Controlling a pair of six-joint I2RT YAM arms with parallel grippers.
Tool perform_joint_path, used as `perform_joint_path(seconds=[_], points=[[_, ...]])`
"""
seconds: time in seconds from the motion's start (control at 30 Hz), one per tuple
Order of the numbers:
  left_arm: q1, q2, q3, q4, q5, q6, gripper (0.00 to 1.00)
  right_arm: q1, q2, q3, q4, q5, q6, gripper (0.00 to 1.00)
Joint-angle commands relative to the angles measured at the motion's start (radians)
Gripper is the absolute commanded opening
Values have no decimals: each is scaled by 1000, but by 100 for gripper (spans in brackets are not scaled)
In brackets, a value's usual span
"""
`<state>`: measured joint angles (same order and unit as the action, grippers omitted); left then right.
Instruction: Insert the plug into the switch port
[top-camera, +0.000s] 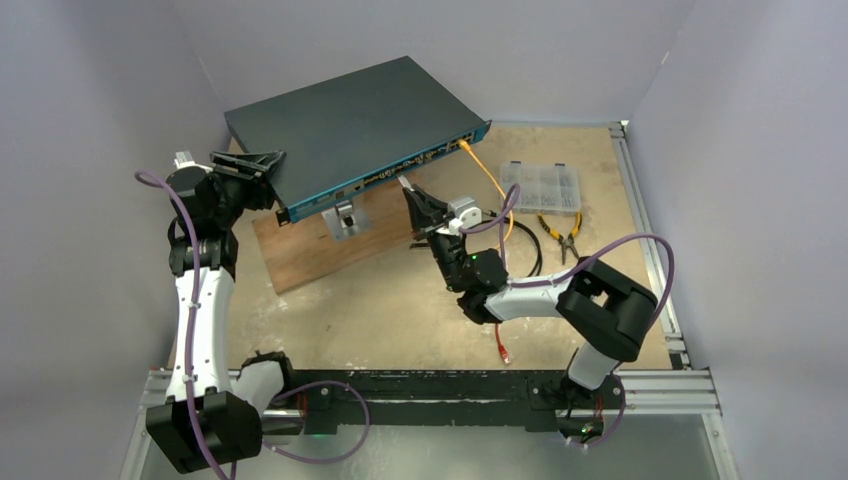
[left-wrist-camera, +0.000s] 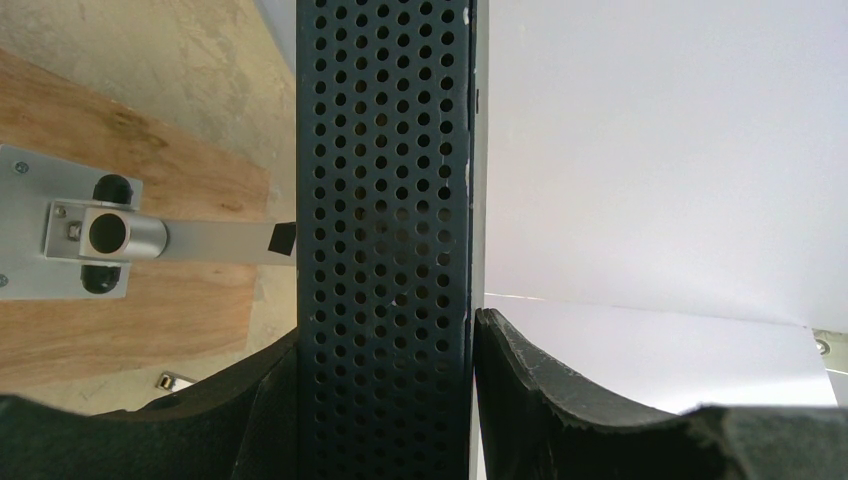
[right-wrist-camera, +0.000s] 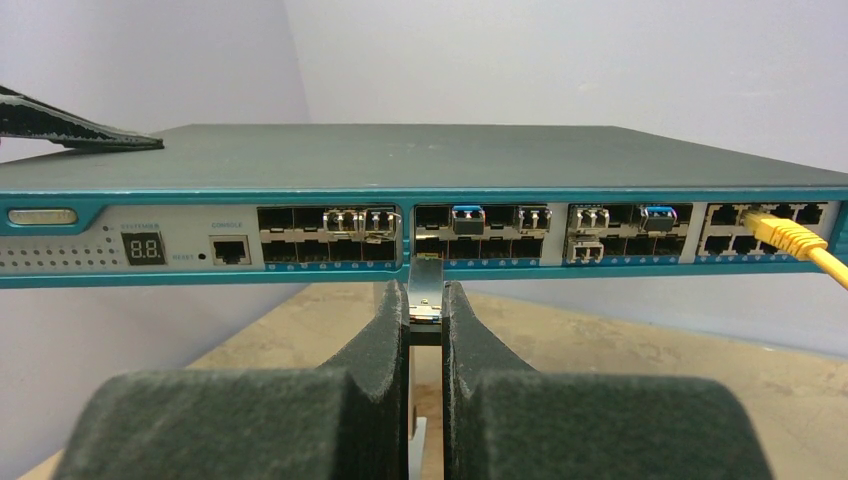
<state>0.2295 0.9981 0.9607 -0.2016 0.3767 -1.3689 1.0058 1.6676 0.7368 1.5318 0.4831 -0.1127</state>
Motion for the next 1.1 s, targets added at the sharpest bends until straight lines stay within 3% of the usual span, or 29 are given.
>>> perform_joint_path(seconds=[0.0,1.07], points=[[-46,-3,-13,22,85,16,0,-3,7,9,106,17,0,0],[-46,-7,-20,24,86,17,0,-3,-16,36,112,34,-31,0]])
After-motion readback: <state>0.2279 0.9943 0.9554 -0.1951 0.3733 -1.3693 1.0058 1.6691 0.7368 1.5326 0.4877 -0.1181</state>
